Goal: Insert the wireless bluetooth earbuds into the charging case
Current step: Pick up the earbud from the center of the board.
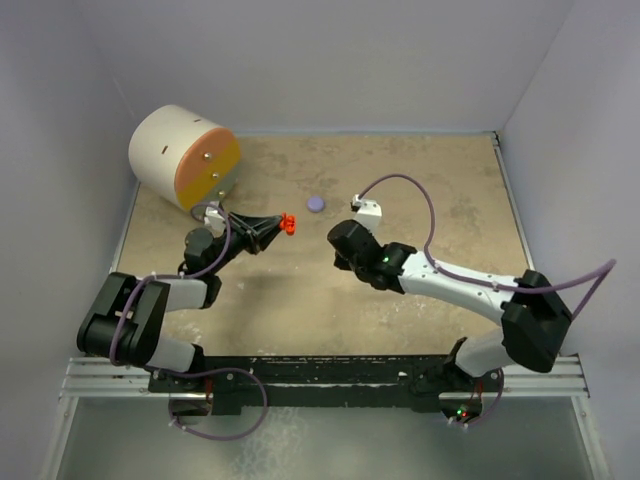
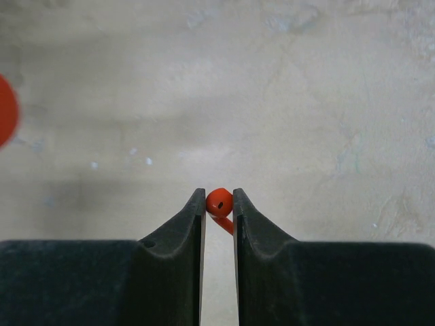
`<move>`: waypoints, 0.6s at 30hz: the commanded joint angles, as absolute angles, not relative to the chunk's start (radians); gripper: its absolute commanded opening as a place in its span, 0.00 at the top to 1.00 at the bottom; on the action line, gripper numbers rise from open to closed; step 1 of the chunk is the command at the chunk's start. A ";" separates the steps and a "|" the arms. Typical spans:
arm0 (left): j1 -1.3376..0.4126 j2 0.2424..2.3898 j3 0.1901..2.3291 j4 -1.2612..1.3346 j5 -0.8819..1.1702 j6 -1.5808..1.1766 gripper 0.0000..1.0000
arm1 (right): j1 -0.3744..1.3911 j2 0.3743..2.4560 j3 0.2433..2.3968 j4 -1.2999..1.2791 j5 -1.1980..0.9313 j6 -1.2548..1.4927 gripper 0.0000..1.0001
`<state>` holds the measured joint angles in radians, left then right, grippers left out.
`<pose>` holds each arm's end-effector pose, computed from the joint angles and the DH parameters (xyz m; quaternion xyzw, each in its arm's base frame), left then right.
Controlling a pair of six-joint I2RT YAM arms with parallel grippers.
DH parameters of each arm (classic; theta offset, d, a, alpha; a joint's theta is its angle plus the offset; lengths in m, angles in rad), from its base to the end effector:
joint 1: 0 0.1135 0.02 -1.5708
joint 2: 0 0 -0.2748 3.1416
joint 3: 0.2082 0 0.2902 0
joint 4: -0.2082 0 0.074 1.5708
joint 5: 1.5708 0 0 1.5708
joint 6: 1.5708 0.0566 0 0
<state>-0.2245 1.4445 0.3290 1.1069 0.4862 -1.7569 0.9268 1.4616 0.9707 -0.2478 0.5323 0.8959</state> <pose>0.2750 -0.0899 0.1564 -0.3558 0.6142 -0.6653 0.2316 0.2388 0.2702 0.2230 0.0927 0.8840 0.1608 0.4290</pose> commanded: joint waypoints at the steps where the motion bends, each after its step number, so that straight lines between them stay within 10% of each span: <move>1: -0.235 1.393 0.371 1.067 0.474 -1.705 1.00 | 0.919 1.371 0.996 -0.106 0.587 0.825 1.00; 18: -0.417 1.402 0.498 0.918 0.312 -1.624 1.00 | 0.877 1.156 0.861 0.356 0.609 0.620 1.00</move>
